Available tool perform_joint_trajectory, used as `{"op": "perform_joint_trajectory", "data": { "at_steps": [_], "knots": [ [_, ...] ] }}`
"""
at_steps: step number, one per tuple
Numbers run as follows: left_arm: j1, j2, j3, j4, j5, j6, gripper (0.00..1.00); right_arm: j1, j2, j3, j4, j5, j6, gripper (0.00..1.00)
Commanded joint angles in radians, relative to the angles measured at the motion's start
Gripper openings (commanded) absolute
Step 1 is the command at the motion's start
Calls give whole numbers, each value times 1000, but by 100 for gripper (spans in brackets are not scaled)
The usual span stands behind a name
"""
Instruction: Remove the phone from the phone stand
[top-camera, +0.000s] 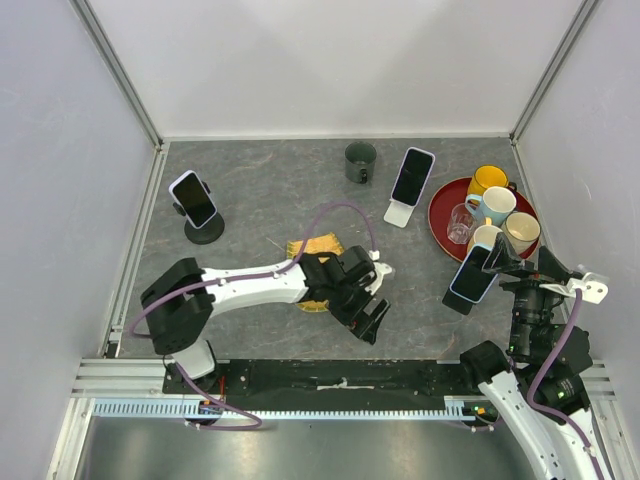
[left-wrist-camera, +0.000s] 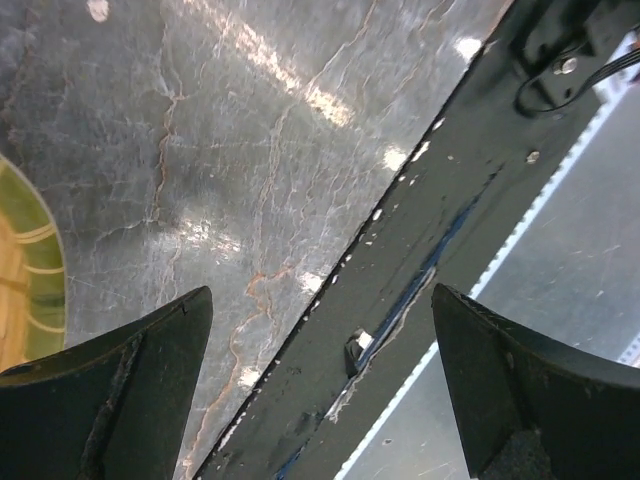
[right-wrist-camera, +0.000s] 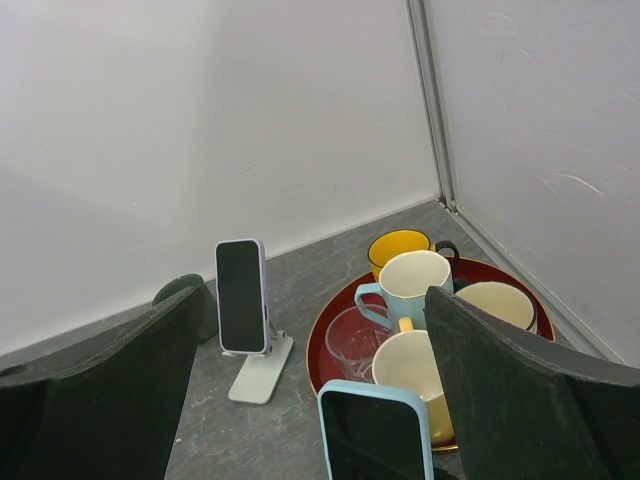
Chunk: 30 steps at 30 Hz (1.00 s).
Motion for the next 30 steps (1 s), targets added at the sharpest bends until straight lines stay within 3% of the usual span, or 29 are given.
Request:
{"op": "perform_joint_trajectory", "data": {
  "at_steps": [1, 13, 24, 30],
  "knots": [
    [-27, 52, 70, -31, -66, 44, 97, 6, -9, 10, 4, 7, 4, 98],
    [66, 171, 94, -74, -277, 101, 98, 8, -9, 10, 4, 14, 0, 98],
    [344, 266, 212, -74, -419, 180, 98, 8, -10, 10, 4, 17, -3, 98],
    [505, 397, 384, -97, -452, 254, 98, 8, -9, 12, -1, 17, -5, 98]
  ]
}}
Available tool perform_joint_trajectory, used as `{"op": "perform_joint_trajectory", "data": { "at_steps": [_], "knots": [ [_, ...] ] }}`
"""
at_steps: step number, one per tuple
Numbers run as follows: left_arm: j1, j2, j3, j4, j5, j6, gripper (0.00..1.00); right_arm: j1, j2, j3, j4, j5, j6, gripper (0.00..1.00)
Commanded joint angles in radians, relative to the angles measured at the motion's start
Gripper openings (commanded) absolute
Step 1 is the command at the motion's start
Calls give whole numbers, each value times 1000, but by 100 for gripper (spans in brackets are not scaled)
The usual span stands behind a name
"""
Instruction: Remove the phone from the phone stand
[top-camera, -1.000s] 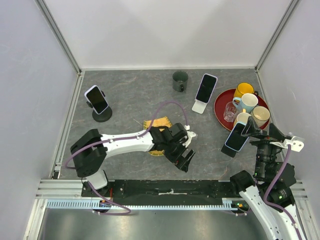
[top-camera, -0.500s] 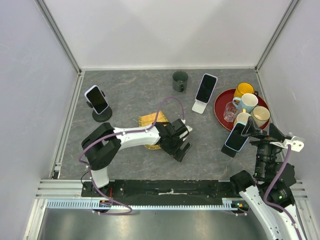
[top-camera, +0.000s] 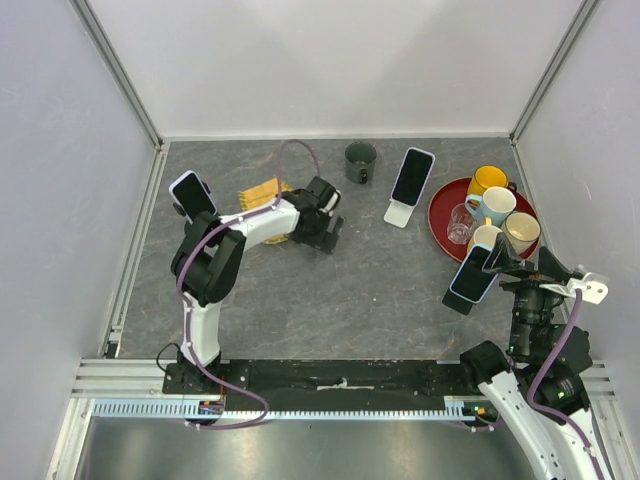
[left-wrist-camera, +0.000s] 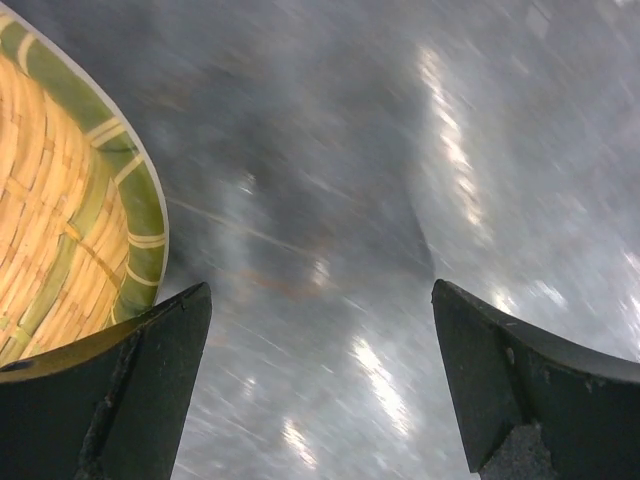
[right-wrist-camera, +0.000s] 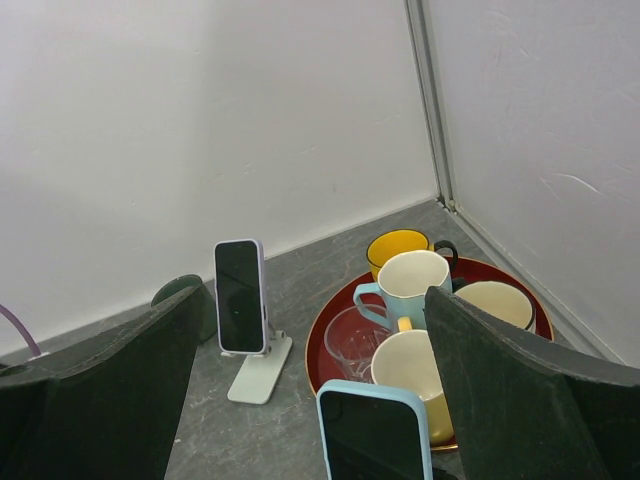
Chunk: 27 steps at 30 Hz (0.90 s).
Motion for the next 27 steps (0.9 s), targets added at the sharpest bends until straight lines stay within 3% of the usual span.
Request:
{"op": "perform_joint_trajectory", "data": {
  "at_steps": [1, 12, 16, 21, 27],
  "knots": [
    [104, 83, 136, -20, -61, 104, 98, 7, -9, 12, -2, 13, -4, 98],
    [336, 270, 460, -134, -105, 124, 98, 7, -9, 17, -10, 9, -6, 98],
    [366, 291, 526, -158, -110, 141, 98, 7, -9, 17, -10, 5, -4, 98],
    [364, 259, 581, -162, -49, 133, 98, 7, -9, 20, -11, 2, -4, 98],
    [343, 108, 574, -120, 93, 65, 98, 7, -9, 20, -14, -4, -6, 98]
  ]
}}
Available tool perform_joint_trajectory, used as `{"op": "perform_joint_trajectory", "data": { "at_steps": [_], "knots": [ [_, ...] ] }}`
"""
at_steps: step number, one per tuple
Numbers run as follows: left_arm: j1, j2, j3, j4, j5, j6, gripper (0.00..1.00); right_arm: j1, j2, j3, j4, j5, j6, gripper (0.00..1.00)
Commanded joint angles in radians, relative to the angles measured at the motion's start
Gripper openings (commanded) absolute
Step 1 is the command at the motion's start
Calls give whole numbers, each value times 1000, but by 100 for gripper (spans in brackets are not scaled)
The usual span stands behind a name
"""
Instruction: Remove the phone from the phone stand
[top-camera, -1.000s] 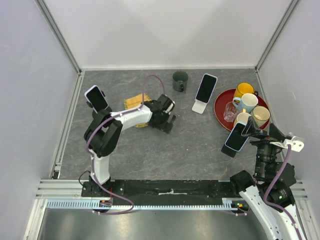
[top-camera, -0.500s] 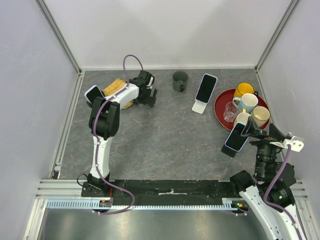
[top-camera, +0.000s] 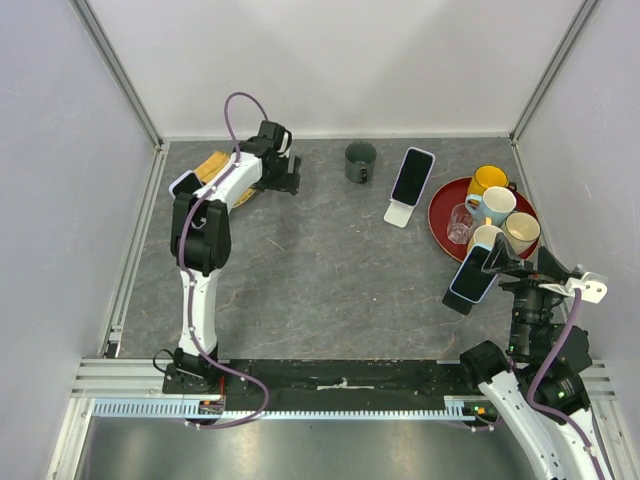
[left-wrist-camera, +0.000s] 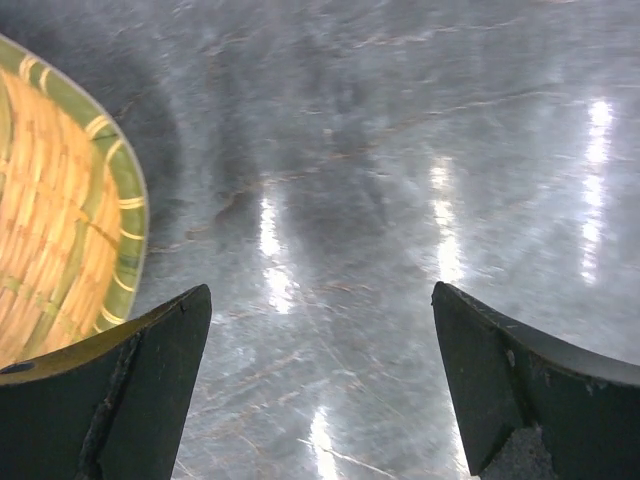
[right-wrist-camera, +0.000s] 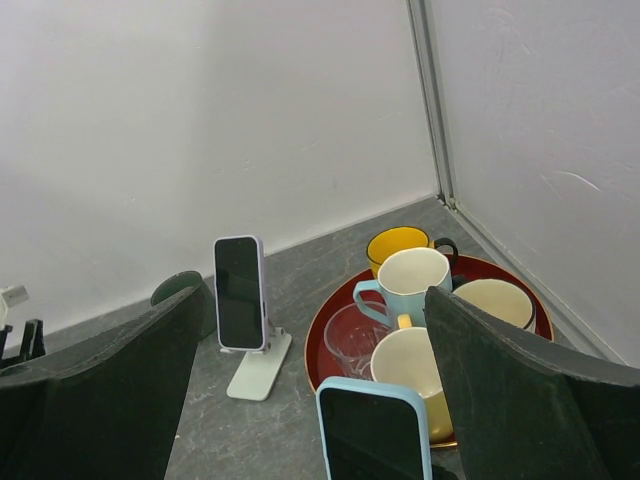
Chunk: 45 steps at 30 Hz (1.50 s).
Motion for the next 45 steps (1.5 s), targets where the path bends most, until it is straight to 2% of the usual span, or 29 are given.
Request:
{"op": "perform_joint_trajectory", "data": {
  "at_steps": [1, 8, 16, 19, 26, 29, 34, 45],
  "knots": [
    [-27, -192, 29, 42, 129, -46, 98, 3, -10, 20, -9, -7, -6, 98],
    [-36, -493, -110, 157, 190, -189, 97, 3, -10, 24, -14, -27, -3, 98],
    [-36, -896, -326, 203, 151, -220, 97, 3, -10, 23, -14, -38, -1, 98],
    [-36, -1074, -443, 248, 89, -198, 97, 3, -6, 23, -11, -45, 0, 98],
    [-36, -1428, -798, 413, -226, -149, 97, 3, 54, 33, -11, -79, 8, 98],
    [-36, -1502, -914, 449, -372, -137, 98, 3, 91, 40, -12, -81, 13, 98],
    [-36, -1509, -988, 427, -520, -105, 100, 3, 151, 50, -12, -104, 17, 98],
    [47, -1400, -968, 398, -556, -94, 100, 3, 218, 61, -20, -117, 17, 98]
  ]
}}
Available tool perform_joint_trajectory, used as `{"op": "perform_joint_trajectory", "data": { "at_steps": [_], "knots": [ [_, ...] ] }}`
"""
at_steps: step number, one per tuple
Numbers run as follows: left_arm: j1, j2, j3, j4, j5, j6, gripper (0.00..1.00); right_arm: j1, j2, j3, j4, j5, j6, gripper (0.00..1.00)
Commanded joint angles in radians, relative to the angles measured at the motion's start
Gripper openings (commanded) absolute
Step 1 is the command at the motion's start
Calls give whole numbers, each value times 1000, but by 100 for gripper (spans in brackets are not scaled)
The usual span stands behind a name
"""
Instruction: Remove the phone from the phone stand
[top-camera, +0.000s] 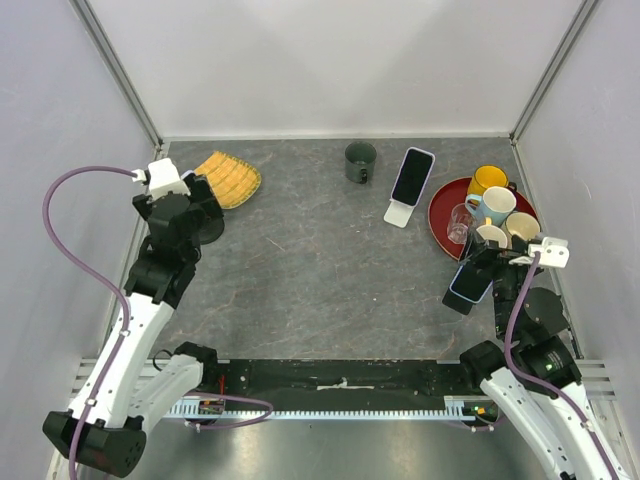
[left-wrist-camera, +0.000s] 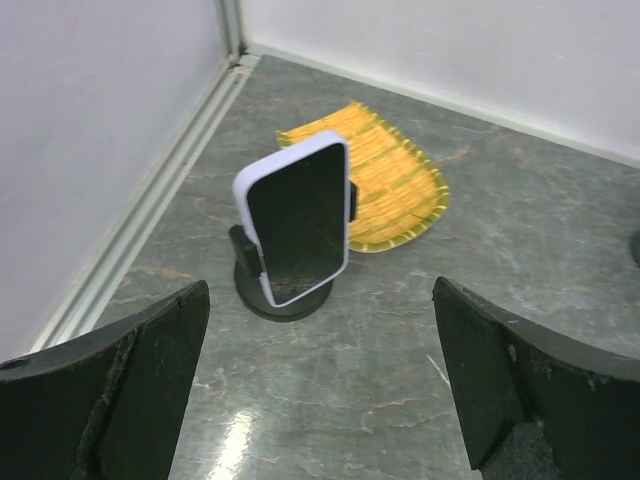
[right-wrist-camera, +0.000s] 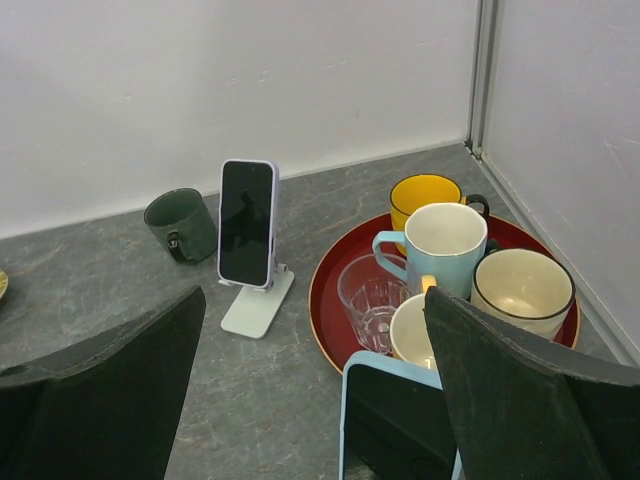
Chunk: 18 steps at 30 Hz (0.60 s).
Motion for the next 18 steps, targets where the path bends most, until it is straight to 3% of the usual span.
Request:
{"op": "perform_joint_trajectory", "data": {
  "at_steps": [1, 7, 18],
  "knots": [
    [37, 13, 24, 16, -88, 22, 100, 3, 20, 42, 20, -22, 10, 98],
    [72, 82, 61, 36, -130, 5, 100, 3, 9, 35, 32, -39, 16, 98],
    [74, 350, 196, 96, -222, -21, 100, 5, -92, 9, 43, -39, 7, 98]
  ]
}}
